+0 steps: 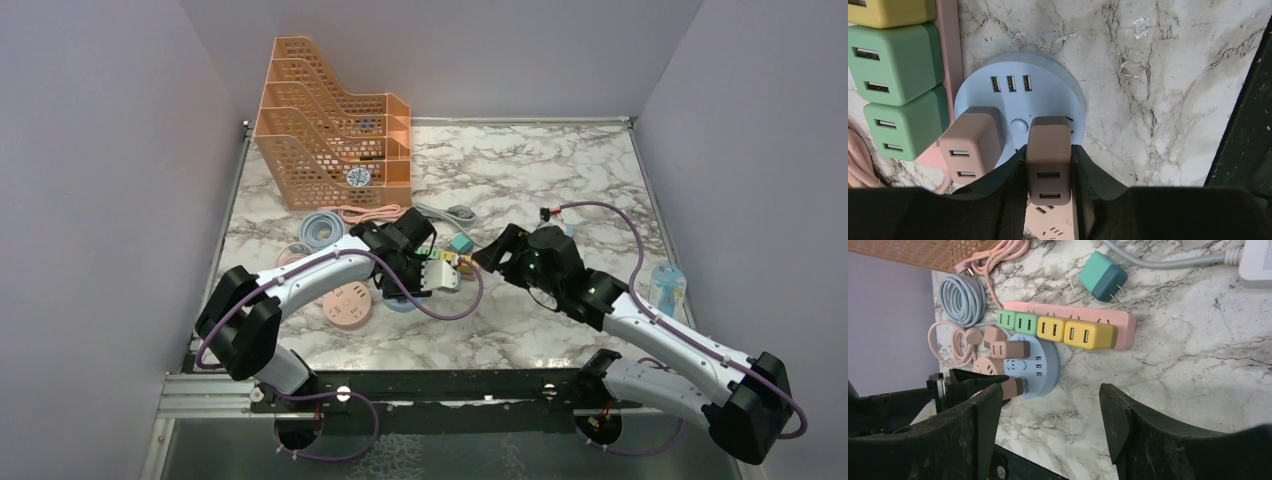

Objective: Insert the plug

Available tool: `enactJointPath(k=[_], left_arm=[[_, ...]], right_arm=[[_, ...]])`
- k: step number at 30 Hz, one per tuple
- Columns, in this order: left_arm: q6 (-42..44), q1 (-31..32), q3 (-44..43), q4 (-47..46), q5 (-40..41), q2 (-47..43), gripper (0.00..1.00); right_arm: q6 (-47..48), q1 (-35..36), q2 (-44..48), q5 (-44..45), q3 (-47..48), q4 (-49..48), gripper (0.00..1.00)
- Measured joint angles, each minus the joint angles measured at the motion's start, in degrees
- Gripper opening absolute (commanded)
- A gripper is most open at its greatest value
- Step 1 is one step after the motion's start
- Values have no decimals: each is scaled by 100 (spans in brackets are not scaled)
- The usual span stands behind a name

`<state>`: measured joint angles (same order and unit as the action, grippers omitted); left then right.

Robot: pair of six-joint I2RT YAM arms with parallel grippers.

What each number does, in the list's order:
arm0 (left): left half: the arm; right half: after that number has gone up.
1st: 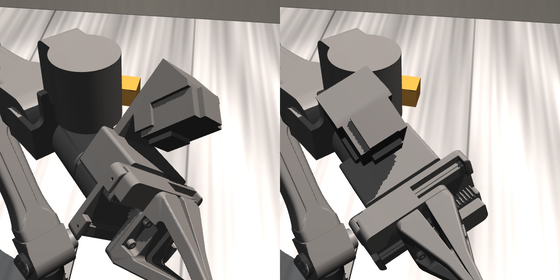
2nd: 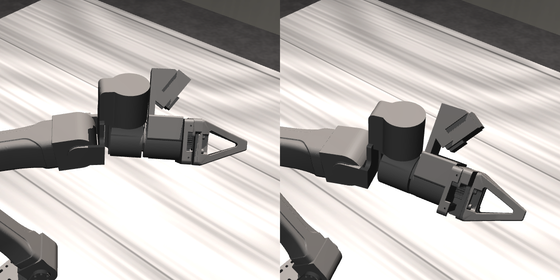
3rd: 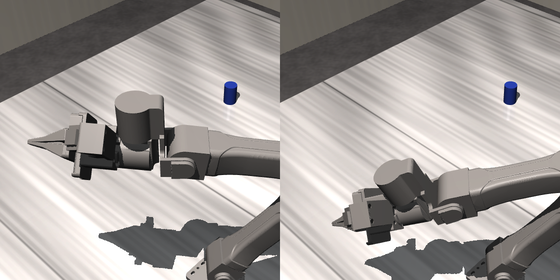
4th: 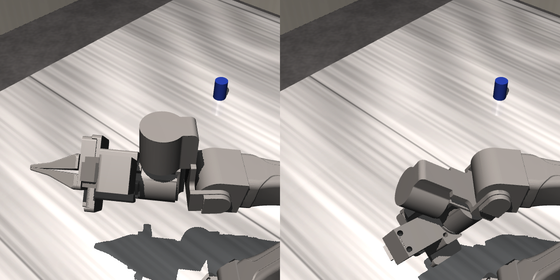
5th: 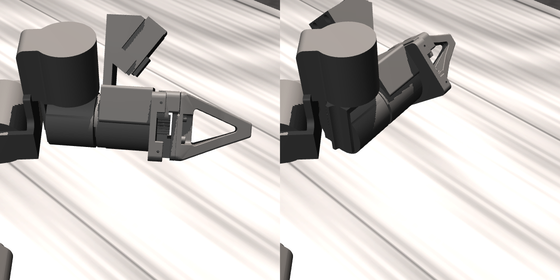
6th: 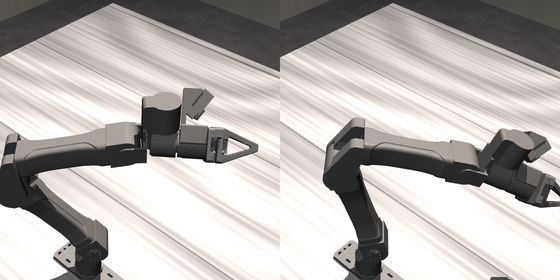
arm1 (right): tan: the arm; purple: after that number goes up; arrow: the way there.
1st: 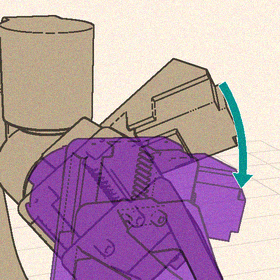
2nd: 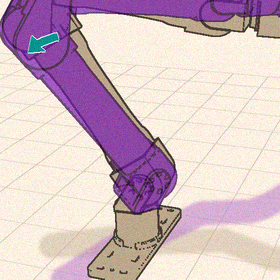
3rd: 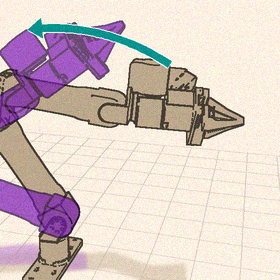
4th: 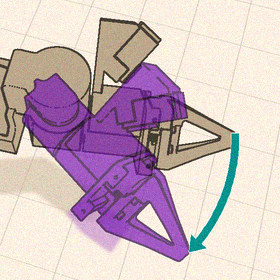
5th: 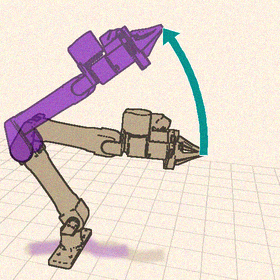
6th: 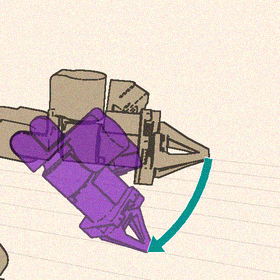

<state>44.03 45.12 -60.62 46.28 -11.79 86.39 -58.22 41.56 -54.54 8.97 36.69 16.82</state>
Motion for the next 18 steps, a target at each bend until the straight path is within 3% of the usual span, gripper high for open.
enactJointPath(k=[18], left_arm=[[186, -13, -551, 551, -52, 487, 0]], right_arm=[[138, 0, 98, 107, 11, 282, 70]])
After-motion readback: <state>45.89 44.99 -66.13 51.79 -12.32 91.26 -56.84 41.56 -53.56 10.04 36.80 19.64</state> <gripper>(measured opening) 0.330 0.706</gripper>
